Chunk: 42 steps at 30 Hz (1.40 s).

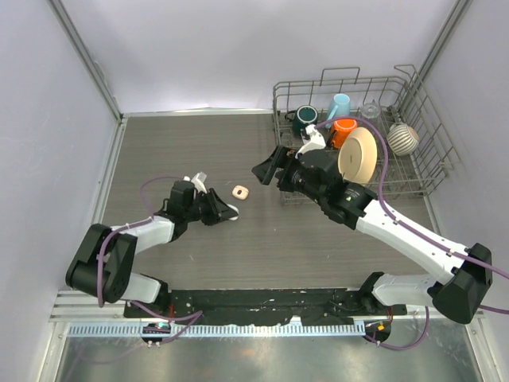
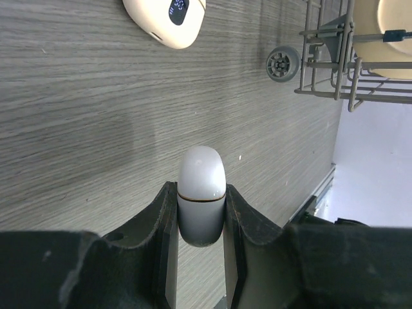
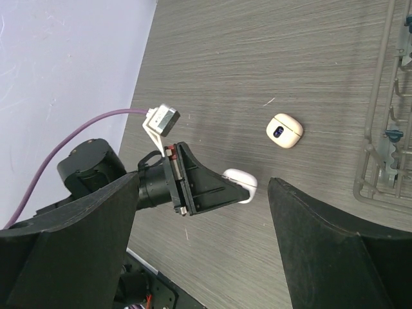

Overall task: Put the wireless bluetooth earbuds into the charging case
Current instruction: Place the charging case at the center of the board, then reset both arms

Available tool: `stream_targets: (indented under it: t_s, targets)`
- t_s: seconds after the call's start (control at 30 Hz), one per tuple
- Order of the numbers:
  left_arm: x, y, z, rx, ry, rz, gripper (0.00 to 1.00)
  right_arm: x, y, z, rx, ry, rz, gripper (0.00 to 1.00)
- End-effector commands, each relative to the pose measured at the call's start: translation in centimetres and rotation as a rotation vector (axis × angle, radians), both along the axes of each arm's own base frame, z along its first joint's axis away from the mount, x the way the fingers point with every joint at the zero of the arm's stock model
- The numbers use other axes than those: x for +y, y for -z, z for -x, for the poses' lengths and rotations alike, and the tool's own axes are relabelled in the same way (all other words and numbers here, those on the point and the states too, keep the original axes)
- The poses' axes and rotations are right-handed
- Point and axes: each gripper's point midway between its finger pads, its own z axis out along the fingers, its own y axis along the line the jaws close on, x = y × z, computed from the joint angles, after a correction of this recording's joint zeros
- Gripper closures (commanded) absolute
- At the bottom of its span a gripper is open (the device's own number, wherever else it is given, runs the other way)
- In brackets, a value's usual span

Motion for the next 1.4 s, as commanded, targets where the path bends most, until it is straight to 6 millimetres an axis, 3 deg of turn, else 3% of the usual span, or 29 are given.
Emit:
stream_targets:
  t_s: [0.0, 0.3, 0.53, 0.87, 0.97, 1.0, 1.07, 1.1, 1.13, 1.17, 1.2, 1.33, 1.37]
  targets:
    - [-1.6, -1.6, -1.1, -0.031, 0.016, 0.127, 0.87, 0.3, -1.5, -0.4, -0.029, 0.008, -0.051, 0.14]
    - [-1.3, 1.4, -0.9, 0.091, -0.012, 0.092, 0.76, -0.1, -1.6, -0.3, -0.034, 0.016, -0.045, 0.14]
    - [-0.5, 1.7, -0.9, 0.099, -0.020, 0.017, 0.56, 0.0, -1.5, -0.4, -0.031, 0.016, -0.044, 0.14]
    - [1.6, 1.2, -0.7, 0.060, -0.026, -0.148, 0.39, 0.0, -1.1, -0.4, -0.026, 0.015, -0.038, 0.14]
    - [2.9, -0.4, -0.9, 0.014, -0.066, -0.208, 0.35, -0.4, -1.1, -0.5, -0.038, 0.026, -0.020, 0.14]
    - [3.2, -1.9, -1.2, -0.036, -0.083, -0.206, 0.31, -0.6, -1.0, -0.6, -0.040, 0.031, -0.009, 0.14]
    - [4.3, -3.0, -1.6, -0.064, -0.143, -0.248, 0.11, -1.2, -0.9, -1.0, -0.046, 0.050, 0.012, 0.14]
    - [4.5, -4.9, -1.9, -0.115, -0.165, -0.235, 0.05, -1.6, -0.7, -1.1, -0.049, 0.057, 0.032, 0.14]
    - [4.8, -5.6, -2.0, -0.136, -0.176, -0.240, 0.00, -2.1, -0.6, -1.4, -0.051, 0.072, 0.046, 0.14]
    - [5.0, -6.3, -2.0, -0.151, -0.181, -0.243, 0.00, -2.5, -0.6, -1.6, -0.052, 0.083, 0.053, 0.14]
    - [5.1, -8.2, -2.1, -0.209, -0.191, -0.229, 0.00, -2.9, -0.3, -1.7, -0.049, 0.086, 0.077, 0.13]
    - [7.1, -11.4, -2.8, -0.319, -0.294, -0.266, 0.00, -5.1, -0.4, -2.5, -0.062, 0.127, 0.127, 0.13]
    - [7.8, -11.3, -2.5, -0.302, -0.314, -0.295, 0.00, -5.9, -0.4, -2.9, -0.067, 0.155, 0.141, 0.13]
